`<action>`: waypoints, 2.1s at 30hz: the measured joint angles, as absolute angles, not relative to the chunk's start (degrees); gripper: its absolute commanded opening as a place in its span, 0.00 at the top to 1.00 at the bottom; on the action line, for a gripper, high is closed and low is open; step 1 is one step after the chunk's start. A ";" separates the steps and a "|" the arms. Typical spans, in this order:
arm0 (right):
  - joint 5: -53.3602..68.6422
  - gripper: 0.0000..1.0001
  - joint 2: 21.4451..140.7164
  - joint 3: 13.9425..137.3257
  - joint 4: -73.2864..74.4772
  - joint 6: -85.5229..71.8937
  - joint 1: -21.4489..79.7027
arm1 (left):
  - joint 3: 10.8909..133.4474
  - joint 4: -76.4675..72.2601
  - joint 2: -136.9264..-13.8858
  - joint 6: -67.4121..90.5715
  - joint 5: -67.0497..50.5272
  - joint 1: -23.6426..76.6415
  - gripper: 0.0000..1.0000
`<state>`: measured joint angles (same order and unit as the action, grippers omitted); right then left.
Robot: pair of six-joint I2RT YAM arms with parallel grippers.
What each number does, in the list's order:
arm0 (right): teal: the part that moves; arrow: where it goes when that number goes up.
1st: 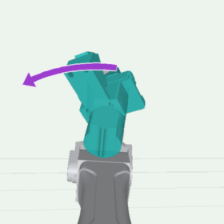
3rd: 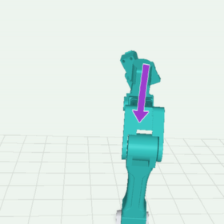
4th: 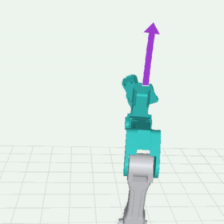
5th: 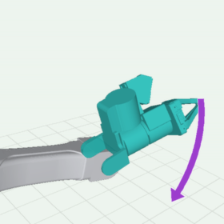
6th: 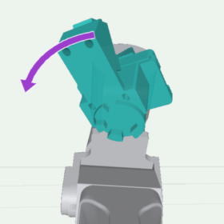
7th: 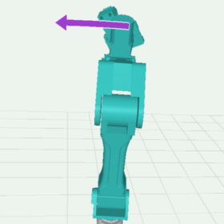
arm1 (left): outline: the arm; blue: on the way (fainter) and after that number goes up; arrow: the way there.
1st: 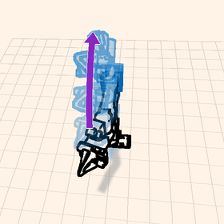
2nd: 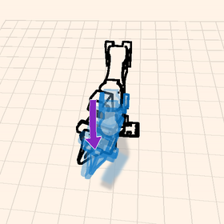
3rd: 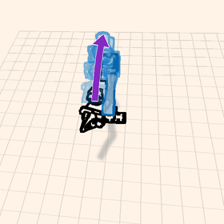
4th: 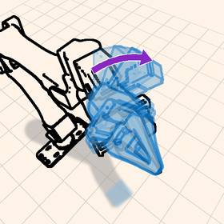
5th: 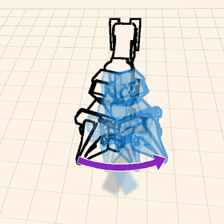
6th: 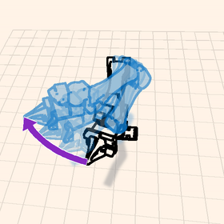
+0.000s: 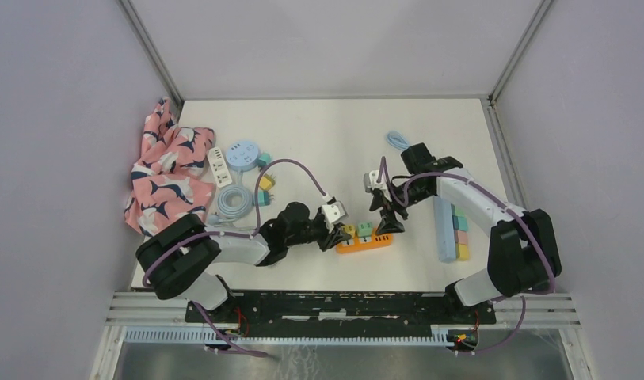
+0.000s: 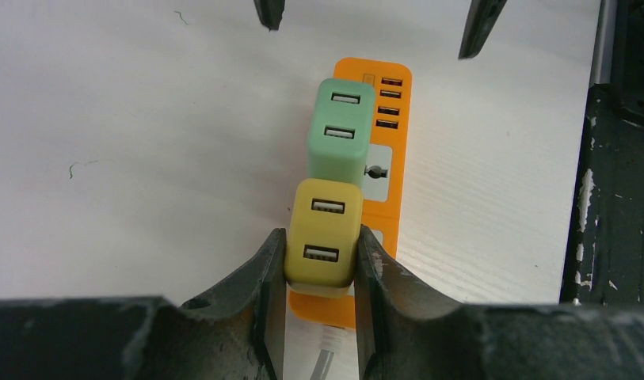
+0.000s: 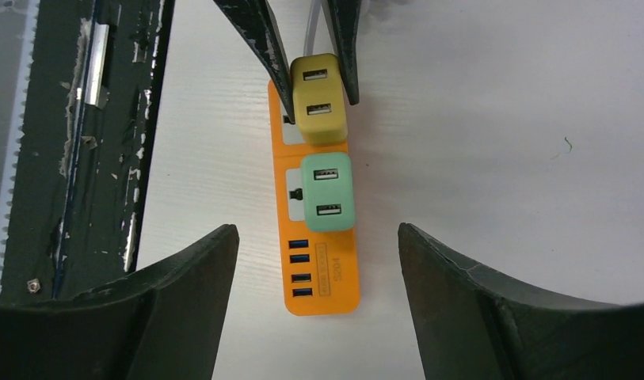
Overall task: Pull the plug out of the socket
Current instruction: Remove the plug from the socket.
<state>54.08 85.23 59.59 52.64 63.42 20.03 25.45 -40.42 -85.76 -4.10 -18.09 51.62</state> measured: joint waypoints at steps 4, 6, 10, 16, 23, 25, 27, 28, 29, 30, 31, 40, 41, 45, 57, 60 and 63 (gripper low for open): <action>51.24 0.22 84.99 56.58 46.52 60.49 22.46 | 25.15 -42.30 -86.54 -4.14 -18.13 51.90 0.97; 49.69 0.25 84.71 54.78 44.16 60.05 24.10 | 24.84 -43.53 -87.02 -4.16 -18.11 52.05 0.97; 47.51 0.33 84.68 53.06 41.91 60.34 26.13 | 24.32 -45.36 -87.70 -4.16 -18.11 52.21 0.97; 45.32 0.47 84.68 52.75 40.12 61.82 27.57 | 23.92 -47.92 -88.79 -4.16 -18.13 52.27 0.97; 44.03 0.73 84.68 51.75 38.63 63.53 28.86 | 23.49 -50.63 -90.21 -4.29 -18.13 52.73 0.79; 43.81 0.79 84.68 51.75 38.63 63.86 28.95 | 23.05 -51.70 -90.52 -4.36 -18.06 52.80 0.64; 43.75 0.85 84.68 51.75 38.63 64.62 29.08 | 22.22 -53.71 -90.85 -4.36 -17.89 52.82 0.49; 43.72 0.87 84.68 51.75 38.63 64.84 29.15 | 21.71 -54.92 -91.11 -4.38 -17.76 52.86 0.41; 43.62 0.89 84.68 51.75 38.65 65.10 29.15 | 21.19 -56.25 -91.35 -4.43 -17.47 52.86 0.35; 43.40 0.91 84.68 51.75 38.72 65.45 29.15 | 20.73 -57.43 -91.50 -4.47 -17.19 52.88 0.29; 43.38 0.92 84.68 51.75 38.83 65.71 29.15 | 20.16 -58.98 -91.61 -4.54 -16.93 52.88 0.24; 43.46 1.00 84.71 51.77 39.66 67.11 29.15 | 18.37 -68.29 -94.80 -4.84 -16.53 52.88 0.25; 43.46 1.00 84.71 51.79 39.72 67.22 29.15 | 18.37 -68.64 -95.07 -4.86 -16.53 52.88 0.26; 43.46 1.00 84.73 51.83 39.88 67.37 29.15 | 18.44 -69.12 -96.14 -4.89 -16.69 52.88 0.39; 43.46 1.00 85.14 52.36 39.99 66.41 28.95 | 21.08 -67.24 -97.97 -5.21 -19.46 53.06 0.97; 43.70 1.00 85.58 52.82 40.32 64.75 28.21 | 21.76 -67.00 -98.48 -5.23 -19.94 53.06 0.97; 43.62 1.00 85.62 52.90 40.32 63.40 27.40 | 22.35 -66.85 -98.87 -5.26 -20.18 53.06 0.97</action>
